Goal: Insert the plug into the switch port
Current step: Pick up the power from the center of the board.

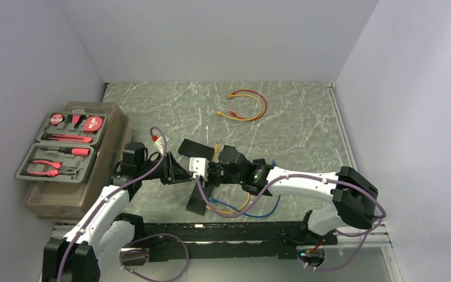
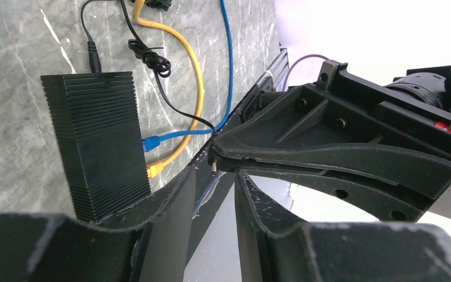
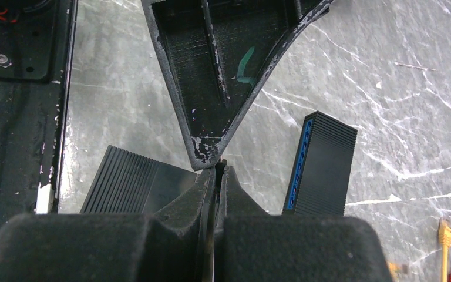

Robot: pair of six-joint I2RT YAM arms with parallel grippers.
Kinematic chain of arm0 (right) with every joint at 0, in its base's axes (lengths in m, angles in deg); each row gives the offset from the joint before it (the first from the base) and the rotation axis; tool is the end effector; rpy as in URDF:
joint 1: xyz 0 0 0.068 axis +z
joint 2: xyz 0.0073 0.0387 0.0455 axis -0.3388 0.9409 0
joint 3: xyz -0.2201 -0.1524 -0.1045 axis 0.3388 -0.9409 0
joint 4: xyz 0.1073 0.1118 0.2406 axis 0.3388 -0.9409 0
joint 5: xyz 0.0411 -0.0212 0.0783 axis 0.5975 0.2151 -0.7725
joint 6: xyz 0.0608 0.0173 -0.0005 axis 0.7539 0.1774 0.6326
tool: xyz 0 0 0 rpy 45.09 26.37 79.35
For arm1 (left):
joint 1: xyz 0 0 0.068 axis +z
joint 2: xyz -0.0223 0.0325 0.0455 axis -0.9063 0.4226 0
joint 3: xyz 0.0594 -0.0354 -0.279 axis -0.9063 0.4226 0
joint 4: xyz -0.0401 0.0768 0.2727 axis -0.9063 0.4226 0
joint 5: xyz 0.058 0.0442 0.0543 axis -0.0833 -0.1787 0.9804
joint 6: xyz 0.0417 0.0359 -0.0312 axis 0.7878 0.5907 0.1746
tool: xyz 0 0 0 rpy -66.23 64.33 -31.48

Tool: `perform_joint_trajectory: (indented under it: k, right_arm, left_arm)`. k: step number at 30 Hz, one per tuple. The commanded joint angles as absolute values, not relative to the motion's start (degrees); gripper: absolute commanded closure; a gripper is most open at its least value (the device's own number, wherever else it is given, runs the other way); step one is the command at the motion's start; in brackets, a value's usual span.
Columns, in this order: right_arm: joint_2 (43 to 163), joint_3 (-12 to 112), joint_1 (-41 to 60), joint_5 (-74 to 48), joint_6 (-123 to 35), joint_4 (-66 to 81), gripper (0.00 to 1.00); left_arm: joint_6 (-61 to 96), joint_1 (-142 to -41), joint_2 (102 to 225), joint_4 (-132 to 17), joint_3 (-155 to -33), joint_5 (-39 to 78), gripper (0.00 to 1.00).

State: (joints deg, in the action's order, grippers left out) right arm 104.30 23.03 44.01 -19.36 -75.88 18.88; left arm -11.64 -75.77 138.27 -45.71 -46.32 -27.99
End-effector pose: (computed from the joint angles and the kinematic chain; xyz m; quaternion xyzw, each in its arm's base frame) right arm 0.1450 0.3221 0.2421 -0.6280 0.5427 0.2796 0.4825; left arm 0.1826 -0.0756 0.2065 0.0061 0.8132 -0.5505 0.1889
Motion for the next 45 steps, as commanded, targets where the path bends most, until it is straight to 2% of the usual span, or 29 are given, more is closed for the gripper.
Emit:
perform_joint_trajectory:
  k: [1, 11, 32, 45]
  right_arm:
    - [104.3, 25.6, 44.8, -18.9, -77.0, 20.1, 1.0]
    - [104.1, 25.7, 45.1, -19.0, -77.6, 18.9, 1.0]
    - [104.6, 25.3, 45.4, -19.7, -77.7, 18.4, 1.0]
    - [105.6, 26.5, 45.6, -20.4, -77.9, 18.2, 1.0]
  left_arm:
    - [-8.8, -75.9, 137.5, -43.6, -49.1, -26.4, 0.65]
    - [-8.1, -75.9, 136.9, -42.2, -49.1, -24.7, 0.75]
    - [-9.3, -75.9, 136.1, -43.1, -49.2, -24.3, 0.75]
    - [-8.9, -75.9, 136.5, -42.9, -49.2, -24.3, 0.8]
